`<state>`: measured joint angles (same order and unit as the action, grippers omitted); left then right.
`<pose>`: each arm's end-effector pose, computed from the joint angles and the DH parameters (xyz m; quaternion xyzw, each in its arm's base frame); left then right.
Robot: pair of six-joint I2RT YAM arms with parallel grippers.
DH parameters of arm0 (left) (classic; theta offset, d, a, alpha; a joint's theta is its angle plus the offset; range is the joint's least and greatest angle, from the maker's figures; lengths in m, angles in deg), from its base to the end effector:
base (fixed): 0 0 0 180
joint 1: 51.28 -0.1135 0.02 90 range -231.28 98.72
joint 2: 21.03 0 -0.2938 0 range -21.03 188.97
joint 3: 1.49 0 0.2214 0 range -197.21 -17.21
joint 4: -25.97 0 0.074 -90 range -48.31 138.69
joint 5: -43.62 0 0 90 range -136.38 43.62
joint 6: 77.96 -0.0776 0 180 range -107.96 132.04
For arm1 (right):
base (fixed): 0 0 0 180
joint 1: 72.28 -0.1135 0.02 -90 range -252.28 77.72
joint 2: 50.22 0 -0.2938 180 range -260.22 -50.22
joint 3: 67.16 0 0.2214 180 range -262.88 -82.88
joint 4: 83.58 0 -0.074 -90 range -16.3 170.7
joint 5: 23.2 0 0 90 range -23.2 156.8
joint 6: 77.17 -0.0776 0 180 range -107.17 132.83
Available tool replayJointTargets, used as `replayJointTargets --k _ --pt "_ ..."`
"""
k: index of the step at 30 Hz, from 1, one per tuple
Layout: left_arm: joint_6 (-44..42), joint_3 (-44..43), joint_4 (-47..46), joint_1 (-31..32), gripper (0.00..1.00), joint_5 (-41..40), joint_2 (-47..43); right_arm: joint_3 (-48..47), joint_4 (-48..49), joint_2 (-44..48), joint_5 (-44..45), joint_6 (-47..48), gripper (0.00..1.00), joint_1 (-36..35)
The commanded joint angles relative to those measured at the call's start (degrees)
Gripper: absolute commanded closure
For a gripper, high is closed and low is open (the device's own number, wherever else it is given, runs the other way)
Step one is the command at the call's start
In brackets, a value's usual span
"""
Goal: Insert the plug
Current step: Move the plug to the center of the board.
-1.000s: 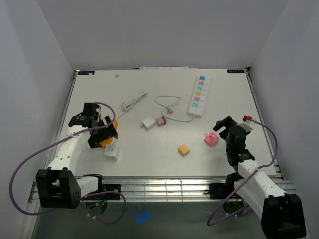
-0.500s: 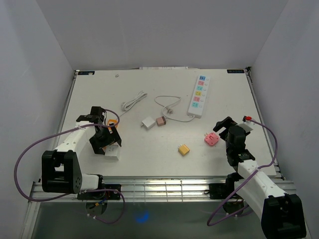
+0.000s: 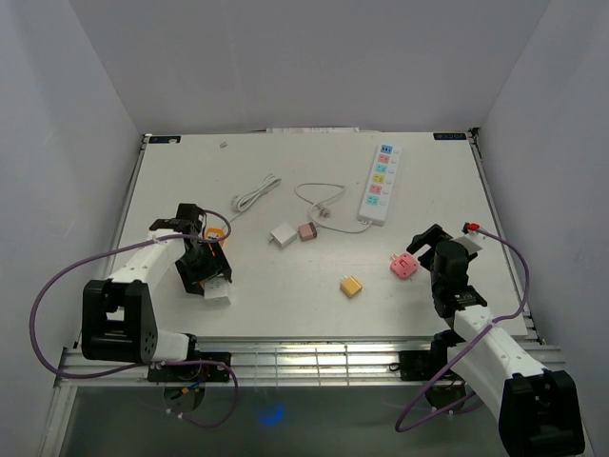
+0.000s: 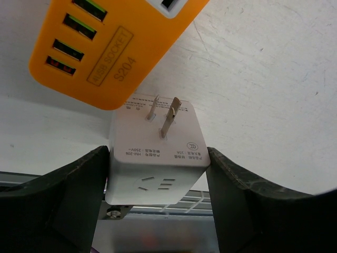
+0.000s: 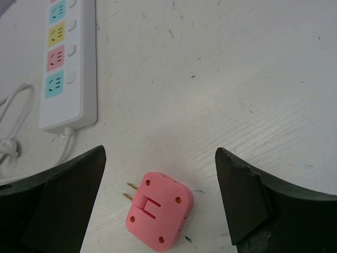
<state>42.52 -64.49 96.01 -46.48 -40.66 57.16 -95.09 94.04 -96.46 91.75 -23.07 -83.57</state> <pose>0.1848 -0.0233 0.1924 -0.2197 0.9734 -0.0601 0.0245 0.1653 -0.0004 0.2051 0.2912 0.7585 0.0594 0.5799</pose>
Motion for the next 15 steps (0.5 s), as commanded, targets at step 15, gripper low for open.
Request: replayJointTargets --k 15 --pt "4.7 -7.5 -9.5 11.2 0.34 -1.7 9.1 -2.3 0.5 -0.3 0.8 -0.8 0.10 -0.1"
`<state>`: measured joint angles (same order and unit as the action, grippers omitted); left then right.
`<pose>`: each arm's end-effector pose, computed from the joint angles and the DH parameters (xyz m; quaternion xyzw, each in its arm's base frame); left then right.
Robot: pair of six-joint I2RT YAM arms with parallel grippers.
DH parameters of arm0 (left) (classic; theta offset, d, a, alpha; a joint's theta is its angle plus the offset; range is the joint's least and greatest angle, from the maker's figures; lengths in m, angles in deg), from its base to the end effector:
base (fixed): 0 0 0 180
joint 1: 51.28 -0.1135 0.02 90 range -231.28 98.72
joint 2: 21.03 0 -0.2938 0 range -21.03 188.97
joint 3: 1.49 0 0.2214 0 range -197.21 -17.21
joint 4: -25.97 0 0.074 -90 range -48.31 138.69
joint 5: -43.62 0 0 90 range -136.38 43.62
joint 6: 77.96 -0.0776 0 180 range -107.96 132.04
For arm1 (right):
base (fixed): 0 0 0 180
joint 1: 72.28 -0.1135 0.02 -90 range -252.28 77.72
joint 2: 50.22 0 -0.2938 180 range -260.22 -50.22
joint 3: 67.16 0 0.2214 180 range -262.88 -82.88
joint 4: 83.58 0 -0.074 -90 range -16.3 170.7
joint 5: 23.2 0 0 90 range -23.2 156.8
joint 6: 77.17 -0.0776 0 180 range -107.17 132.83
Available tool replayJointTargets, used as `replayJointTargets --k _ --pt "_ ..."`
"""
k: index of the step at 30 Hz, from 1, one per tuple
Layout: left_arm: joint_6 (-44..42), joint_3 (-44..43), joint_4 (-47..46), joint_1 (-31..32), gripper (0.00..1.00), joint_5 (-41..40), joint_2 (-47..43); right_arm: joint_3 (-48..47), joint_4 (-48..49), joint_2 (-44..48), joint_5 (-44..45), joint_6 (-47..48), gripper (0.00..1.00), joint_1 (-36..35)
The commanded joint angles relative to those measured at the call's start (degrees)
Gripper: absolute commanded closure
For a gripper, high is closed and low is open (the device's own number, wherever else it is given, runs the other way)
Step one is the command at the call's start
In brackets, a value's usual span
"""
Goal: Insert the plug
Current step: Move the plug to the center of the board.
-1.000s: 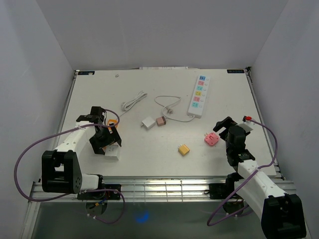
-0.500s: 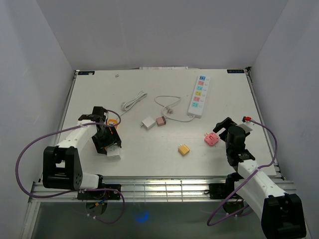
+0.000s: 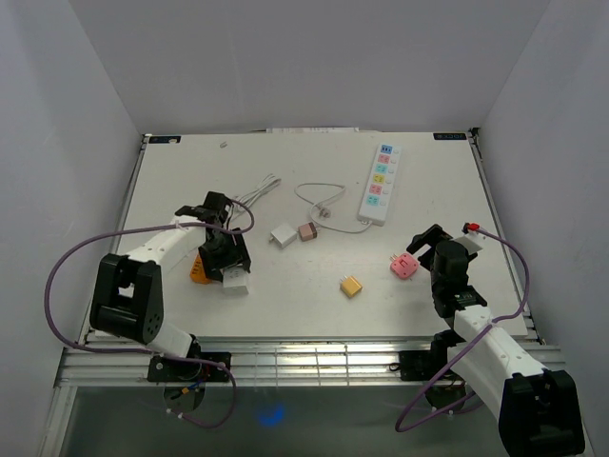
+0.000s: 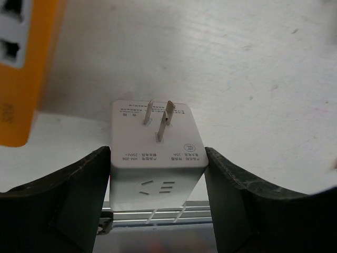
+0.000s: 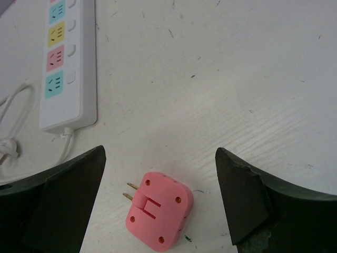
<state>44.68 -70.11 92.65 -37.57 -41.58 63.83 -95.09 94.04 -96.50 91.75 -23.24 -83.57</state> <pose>0.2169 -0.0596 0.1940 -0.1614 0.9841 -0.0627 0.0403 0.1654 -0.0004 0.2050 0.2923 0.7583 0.0601 0.5796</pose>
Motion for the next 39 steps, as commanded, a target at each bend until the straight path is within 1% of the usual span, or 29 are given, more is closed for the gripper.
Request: replayJointTargets --k 1,6,7,12,13,16,17,22,25,29,33,35,36,38,39 --pt "2.8 -3.0 -6.9 3.1 0.34 -0.4 3.2 -2.2 0.5 -0.2 0.7 -0.7 0.10 0.0" --pt "3.7 -8.3 -10.4 4.7 0.34 0.3 10.8 -2.3 0.5 -0.2 0.5 -0.3 0.10 -0.1" --pt "4.0 -10.4 -10.5 5.0 0.34 0.3 11.9 -2.3 0.7 -0.3 0.3 -0.1 0.10 0.0" --pt "5.1 -15.6 -12.6 5.4 0.31 0.4 17.6 -2.4 1.8 -0.8 -1.4 1.0 0.10 0.0" --pt "5.1 -16.3 -12.8 5.4 0.28 0.9 18.2 -2.3 2.1 -0.7 -1.7 1.4 0.10 0.0" --pt "5.7 -18.2 -12.8 5.4 0.06 2.1 19.7 -1.6 3.3 -0.3 -2.7 2.2 0.10 0.0" --pt "5.9 -18.4 -12.7 5.4 0.02 2.2 19.6 -1.4 4.0 0.0 -3.2 2.5 0.10 0.0" --pt "5.7 -17.1 -12.5 5.4 0.02 2.1 16.4 -0.6 6.0 0.1 -5.8 4.2 0.10 0.0" --pt "5.7 -16.4 -11.4 5.4 0.02 0.8 12.6 -0.2 9.1 -0.5 -10.3 6.8 0.10 0.0" --pt "5.3 -15.6 -10.1 5.4 0.02 0.3 6.9 -1.0 9.9 -2.4 -14.6 8.2 0.10 -0.1" --pt "4.4 -16.4 -7.9 5.3 0.02 0.3 3.8 -1.4 11.3 -3.9 -19.0 10.0 0.09 -0.2" --pt "3.8 -16.6 -7.0 5.3 0.02 -1.1 2.2 -1.2 13.1 -4.6 -22.4 11.0 0.09 -0.5" --pt "3.7 -16.4 -7.0 5.3 0.02 -2.2 1.2 -1.1 13.7 -4.7 -23.2 11.4 0.08 -1.1" --pt "3.7 -14.6 -7.7 4.9 0.02 -7.0 -2.4 -1.0 15.0 -5.1 -24.2 12.7 0.08 -2.2" --pt "3.8 -13.8 -8.2 4.6 0.02 -7.7 -3.6 -1.1 15.3 -5.2 -24.2 13.1 0.07 -3.7"
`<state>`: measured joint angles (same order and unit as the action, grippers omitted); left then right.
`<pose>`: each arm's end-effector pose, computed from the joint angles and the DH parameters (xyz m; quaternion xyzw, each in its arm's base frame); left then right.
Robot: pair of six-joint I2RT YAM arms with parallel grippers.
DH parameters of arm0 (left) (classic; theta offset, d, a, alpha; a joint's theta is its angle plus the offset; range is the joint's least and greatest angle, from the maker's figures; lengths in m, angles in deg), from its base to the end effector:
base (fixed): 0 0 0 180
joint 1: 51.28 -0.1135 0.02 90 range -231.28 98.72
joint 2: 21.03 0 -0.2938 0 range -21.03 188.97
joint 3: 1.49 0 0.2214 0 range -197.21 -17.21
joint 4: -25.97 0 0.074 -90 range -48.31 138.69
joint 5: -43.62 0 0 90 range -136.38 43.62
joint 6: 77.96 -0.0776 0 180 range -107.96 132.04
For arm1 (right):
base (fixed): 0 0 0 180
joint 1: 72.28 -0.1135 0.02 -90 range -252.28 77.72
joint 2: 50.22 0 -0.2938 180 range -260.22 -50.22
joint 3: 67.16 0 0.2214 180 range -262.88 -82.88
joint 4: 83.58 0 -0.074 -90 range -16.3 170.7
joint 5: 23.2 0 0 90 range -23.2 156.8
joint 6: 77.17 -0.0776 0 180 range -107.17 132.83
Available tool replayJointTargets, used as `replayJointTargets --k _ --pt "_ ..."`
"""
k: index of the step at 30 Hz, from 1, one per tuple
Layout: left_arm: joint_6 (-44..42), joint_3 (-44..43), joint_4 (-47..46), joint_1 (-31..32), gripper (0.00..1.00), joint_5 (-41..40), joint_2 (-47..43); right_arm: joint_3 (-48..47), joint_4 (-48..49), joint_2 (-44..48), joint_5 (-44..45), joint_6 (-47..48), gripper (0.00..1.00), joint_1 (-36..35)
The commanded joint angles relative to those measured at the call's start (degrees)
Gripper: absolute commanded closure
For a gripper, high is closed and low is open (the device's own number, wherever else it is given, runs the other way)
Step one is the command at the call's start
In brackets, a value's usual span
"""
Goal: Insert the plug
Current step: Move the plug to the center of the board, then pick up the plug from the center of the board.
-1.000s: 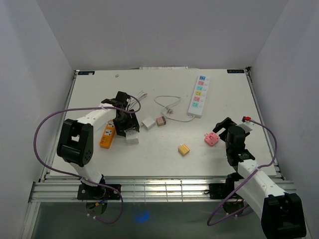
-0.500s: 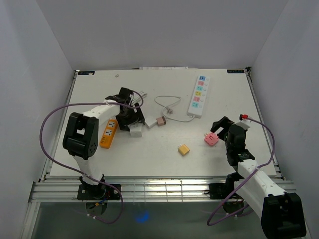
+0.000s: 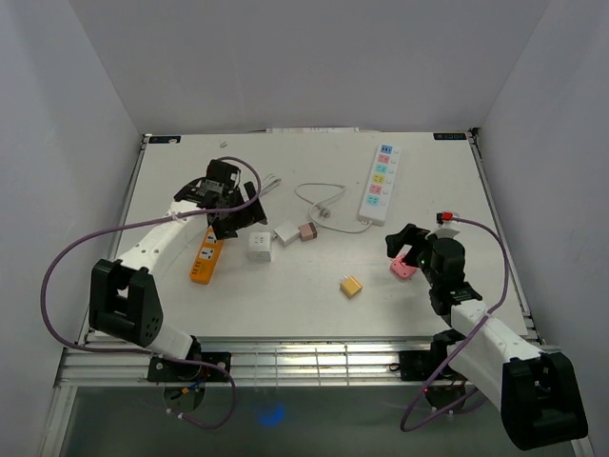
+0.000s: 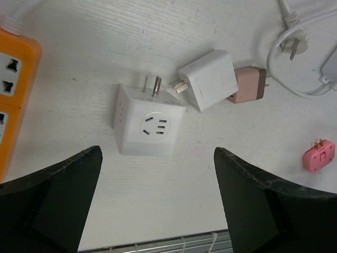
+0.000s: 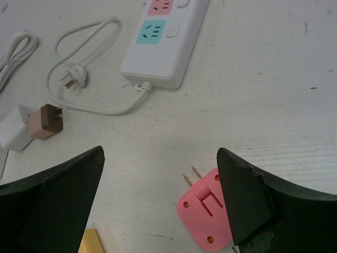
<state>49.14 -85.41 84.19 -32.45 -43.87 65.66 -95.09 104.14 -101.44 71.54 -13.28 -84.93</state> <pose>0.2806 -0.0993 0.2636 -0.1482 0.9565 -0.1362 0.2112 0.1820 0.0343 0.2144 0.1181 0.7873 0.1695 0.5810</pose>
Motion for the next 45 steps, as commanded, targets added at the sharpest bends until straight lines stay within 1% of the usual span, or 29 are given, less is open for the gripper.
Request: replayJointTargets --k 1,3,4,5,6,8,9,11,13,14,16,18,19,20,21,24,25,28,32,33,34,36,37,42,45 --pt "-0.5 2.4 -0.8 -1.9 0.02 -5.3 -7.9 -1.2 5.6 -0.7 -3.1 4.1 0.07 -3.3" --pt "-0.5 5.5 -2.5 -4.1 0.02 -3.6 -10.0 -1.9 5.8 -1.3 -2.3 5.0 0.07 -6.2" --pt "-0.4 6.7 -3.5 -6.7 0.02 -2.6 -11.2 -2.0 6.1 -2.3 -1.8 5.4 0.07 -7.3" --pt "-0.1 8.0 -5.4 -8.0 0.02 0.8 -13.2 -2.3 6.4 -2.9 -1.0 6.0 0.07 -8.5" --pt "0.2 10.3 -6.2 -10.6 0.02 2.0 -14.1 -2.6 7.3 -3.6 -0.9 6.2 0.06 -10.7" --pt "0.4 12.6 -9.4 -12.5 0.02 3.9 -17.3 -3.1 8.0 -5.9 -0.4 6.6 0.05 -13.1" --pt "0.9 13.6 -10.1 -13.0 0.02 3.7 -18.3 -3.8 8.6 -6.7 0.1 7.4 0.04 -15.6" --pt "1.5 16.1 -12.2 -14.3 0.02 3.4 -21.5 -4.6 8.8 -8.6 2.1 7.9 0.04 -17.8" --pt "2.4 17.7 -13.2 -15.6 0.02 3.3 -22.9 -5.2 10.0 -10.2 2.8 8.6 0.04 -20.6" --pt "2.7 18.1 -13.4 -16.2 0.02 3.4 -23.3 -5.2 10.7 -10.8 2.8 8.7 0.04 -21.4" --pt "2.7 19.2 -14.2 -18.9 0.02 6.5 -23.5 -5.3 13.4 -12.8 3.3 8.2 0.04 -24.2" --pt "2.6 19.9 -14.6 -24.5 0.02 10.8 -22.5 -6.2 14.9 -14.9 4.2 7.8 0.04 -28.0" --pt "2.5 20.4 -15.5 -26.2 0.02 12.3 -22.3 -6.9 14.9 -17.1 5.4 7.9 0.05 -29.6" --pt "2.2 21.4 -15.9 -27.7 0.02 13.9 -21.9 -9.0 14.7 -18.3 8.5 7.9 0.06 -31.3" --pt "2.1 22.0 -16.1 -30.9 0.02 17.1 -21.2 -10.3 14.4 -21.1 9.7 8.0 0.07 -34.0" --pt "1.8 24.1 -17.6 -35.9 0.02 21.5 -20.6 -15.7 12.9 -25.4 13.6 7.1 0.08 -38.2" --pt "1.7 24.5 -18.1 -36.9 0.02 23.5 -20.3 -17.0 12.8 -27.9 15.4 6.9 0.11 -39.2" --pt "0.9 25.2 -18.1 -38.8 0.02 24.7 -20.1 -22.4 11.5 -32.6 19.2 6.1 0.11 -42.9" --pt "-0.5 25.1 -16.9 -40.4 0.02 23.3 -20.4 -30.8 7.9 -39.2 22.7 5.7 0.11 -46.1" --pt "-1.1 25.0 -16.6 -41.1 0.02 23.3 -20.4 -34.9 5.5 -40.8 23.5 5.2 0.11 -46.9" --pt "-1.5 24.5 -16.0 -41.6 0.02 23.7 -20.3 -37.1 4.0 -44.1 24.9 4.9 0.11 -47.3" --pt "-2.3 24.2 -15.4 -42.6 0.02 24.6 -20.3 -41.2 -0.2 -48.3 25.7 4.1 0.11 -48.3" --pt "-3.0 23.9 -15.0 -42.9 0.02 24.7 -20.3 -44.2 -0.8 -49.5 26.0 4.1 0.11 -48.6" --pt "-4.9 22.9 -13.9 -44.0 0.02 23.2 -22.6 -48.3 -0.3 -53.8 29.9 4.2 0.11 -51.6" --pt "-5.8 22.1 -13.0 -44.0 0.02 21.9 -24.4 -51.2 -2.0 -56.3 32.4 2.9 0.11 -52.3"
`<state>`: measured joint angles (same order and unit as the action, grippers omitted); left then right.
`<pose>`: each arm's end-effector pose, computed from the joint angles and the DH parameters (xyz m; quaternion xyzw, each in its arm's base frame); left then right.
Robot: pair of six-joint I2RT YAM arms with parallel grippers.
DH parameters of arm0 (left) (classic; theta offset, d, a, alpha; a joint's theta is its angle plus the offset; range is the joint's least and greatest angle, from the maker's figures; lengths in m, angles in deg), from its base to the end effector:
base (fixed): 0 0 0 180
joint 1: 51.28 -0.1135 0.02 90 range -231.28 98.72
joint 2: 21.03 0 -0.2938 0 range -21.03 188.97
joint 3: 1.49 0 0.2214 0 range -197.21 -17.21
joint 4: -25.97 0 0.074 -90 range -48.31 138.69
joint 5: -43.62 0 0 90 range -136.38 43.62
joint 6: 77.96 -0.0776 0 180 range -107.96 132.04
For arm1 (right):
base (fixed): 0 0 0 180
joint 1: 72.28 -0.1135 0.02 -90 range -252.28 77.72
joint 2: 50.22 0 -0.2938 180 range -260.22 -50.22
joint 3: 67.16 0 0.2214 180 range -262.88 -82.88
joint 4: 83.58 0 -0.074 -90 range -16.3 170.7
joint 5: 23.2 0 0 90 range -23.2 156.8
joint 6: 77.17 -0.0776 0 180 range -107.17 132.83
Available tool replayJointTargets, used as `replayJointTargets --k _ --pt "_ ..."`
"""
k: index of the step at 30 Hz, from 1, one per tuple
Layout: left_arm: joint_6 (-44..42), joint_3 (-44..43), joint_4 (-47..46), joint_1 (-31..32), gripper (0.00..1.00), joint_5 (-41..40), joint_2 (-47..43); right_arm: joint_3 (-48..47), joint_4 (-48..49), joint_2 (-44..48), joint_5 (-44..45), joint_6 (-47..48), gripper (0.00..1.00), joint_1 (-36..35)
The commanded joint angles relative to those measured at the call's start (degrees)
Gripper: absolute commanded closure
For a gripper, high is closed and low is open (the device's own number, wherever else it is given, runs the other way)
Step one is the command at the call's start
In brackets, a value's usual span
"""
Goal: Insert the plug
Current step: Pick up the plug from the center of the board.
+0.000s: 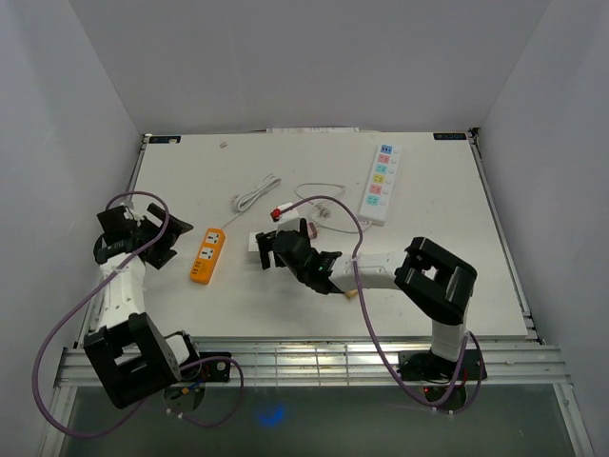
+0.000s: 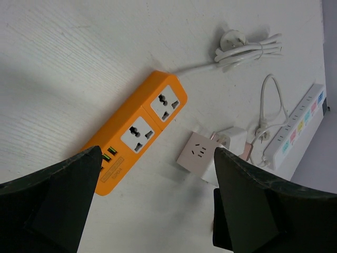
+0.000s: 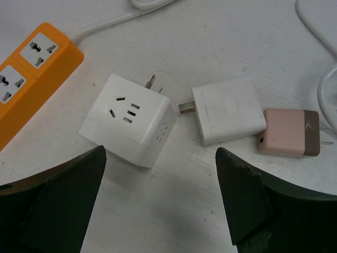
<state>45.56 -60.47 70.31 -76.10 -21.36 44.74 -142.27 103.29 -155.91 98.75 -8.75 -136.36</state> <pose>0.2042 0.0583 0.2429 -0.3858 0.8390 -0.2283 0.3084 0.2197 0.3581 0.2275 -0.1515 0.8048 0.1884 0.5422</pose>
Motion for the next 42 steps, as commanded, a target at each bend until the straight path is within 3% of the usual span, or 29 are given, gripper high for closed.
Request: replayJointTargets --k 1,7,15,22,37,42 --pt "-2.3 -2.6 0.8 -0.3 0.02 -1.5 -4.9 -4.8 -1.4 -2.4 6.5 -2.0 0.11 -1.1" --pt "-1.9 -1.7 -0.1 -0.3 0.02 -2.6 -8.8 -9.9 -2.7 -6.3 10.4 -2.9 0.11 -1.9" --pt "-2.1 -1.5 -0.2 -0.5 0.02 0.1 -5.7 -17.8 -7.1 -11.6 13.6 -3.9 0.11 -3.5" --pt "-2.0 -1.1 -0.8 -0.8 0.02 0.8 -5.8 -19.7 -10.5 -12.9 19.6 -10.0 0.11 -5.1" --pt "-1.8 -0.7 -1.4 -1.6 0.02 2.8 -4.9 -22.3 -15.1 -16.6 21.4 -16.8 0.10 -5.6" --pt "-1.8 -0.7 -1.5 -1.8 0.02 2.7 -4.8 -23.7 -15.1 -18.0 22.0 -16.4 0.04 -5.7"
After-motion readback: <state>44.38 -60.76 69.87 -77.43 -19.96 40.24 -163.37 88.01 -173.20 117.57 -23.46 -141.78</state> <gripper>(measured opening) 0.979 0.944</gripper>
